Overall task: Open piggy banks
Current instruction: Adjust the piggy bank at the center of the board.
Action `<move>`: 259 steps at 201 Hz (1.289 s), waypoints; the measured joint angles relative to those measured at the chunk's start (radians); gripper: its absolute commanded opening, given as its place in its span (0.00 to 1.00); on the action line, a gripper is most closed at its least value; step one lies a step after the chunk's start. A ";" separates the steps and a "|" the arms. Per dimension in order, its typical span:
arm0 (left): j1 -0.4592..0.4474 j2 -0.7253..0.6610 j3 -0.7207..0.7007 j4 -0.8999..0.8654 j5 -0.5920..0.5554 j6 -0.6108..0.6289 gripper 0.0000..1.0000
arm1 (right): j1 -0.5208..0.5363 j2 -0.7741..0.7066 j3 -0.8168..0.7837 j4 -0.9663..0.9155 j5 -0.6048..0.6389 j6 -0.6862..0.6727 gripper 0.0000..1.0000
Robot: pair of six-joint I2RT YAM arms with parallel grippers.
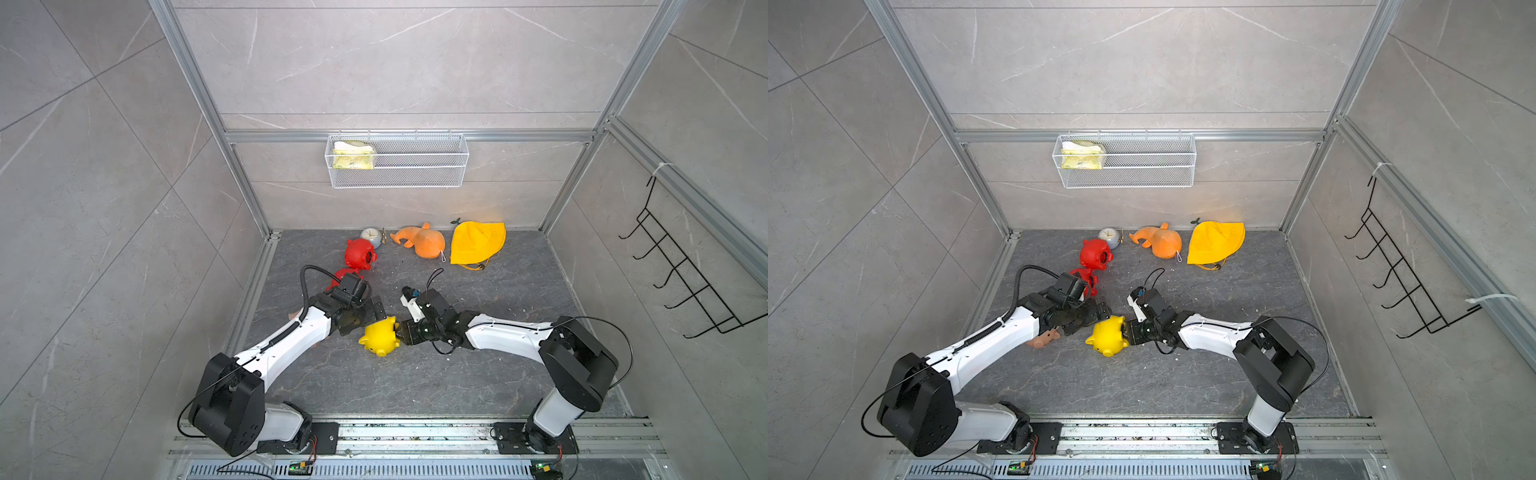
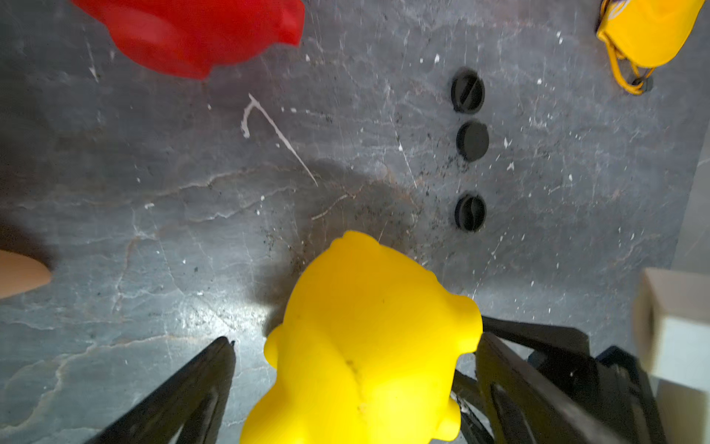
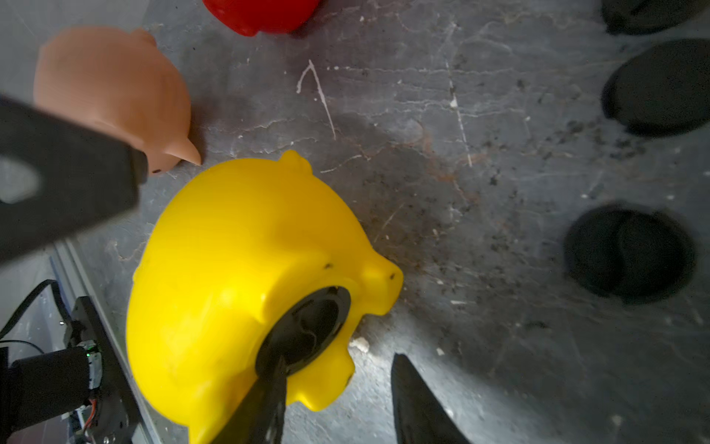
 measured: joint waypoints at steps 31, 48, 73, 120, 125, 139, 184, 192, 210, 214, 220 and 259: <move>-0.019 0.019 0.011 -0.060 0.012 0.025 1.00 | 0.001 0.005 -0.006 0.036 -0.024 0.019 0.46; -0.027 0.023 0.012 -0.076 0.027 0.037 1.00 | 0.002 0.005 -0.018 0.050 -0.030 0.026 0.47; -0.031 0.038 0.027 -0.097 0.033 0.066 1.00 | 0.003 0.013 -0.026 0.056 -0.036 0.040 0.47; -0.031 0.095 0.076 -0.104 0.050 0.116 1.00 | 0.005 0.026 -0.037 0.066 -0.040 0.048 0.46; -0.031 0.100 0.079 -0.105 0.054 0.124 1.00 | 0.005 0.027 -0.039 0.067 -0.041 0.048 0.46; -0.031 0.112 0.081 -0.105 0.068 0.146 1.00 | 0.005 0.028 -0.045 0.072 -0.041 0.048 0.46; -0.031 0.151 0.081 -0.109 0.113 0.227 0.99 | 0.005 0.029 -0.050 0.073 -0.040 0.048 0.46; -0.031 0.154 0.081 -0.111 0.115 0.239 0.99 | 0.005 0.029 -0.050 0.073 -0.040 0.048 0.46; -0.031 0.162 0.081 -0.116 0.121 0.265 0.97 | 0.005 0.029 -0.050 0.073 -0.039 0.048 0.46; -0.031 0.164 0.081 -0.115 0.123 0.270 0.96 | 0.005 0.029 -0.050 0.072 -0.039 0.048 0.46; -0.031 0.165 0.081 -0.115 0.125 0.277 0.95 | 0.005 0.029 -0.050 0.073 -0.037 0.048 0.46; -0.029 0.165 0.080 -0.111 0.137 0.339 0.92 | 0.005 -0.007 -0.063 0.049 -0.023 0.026 0.26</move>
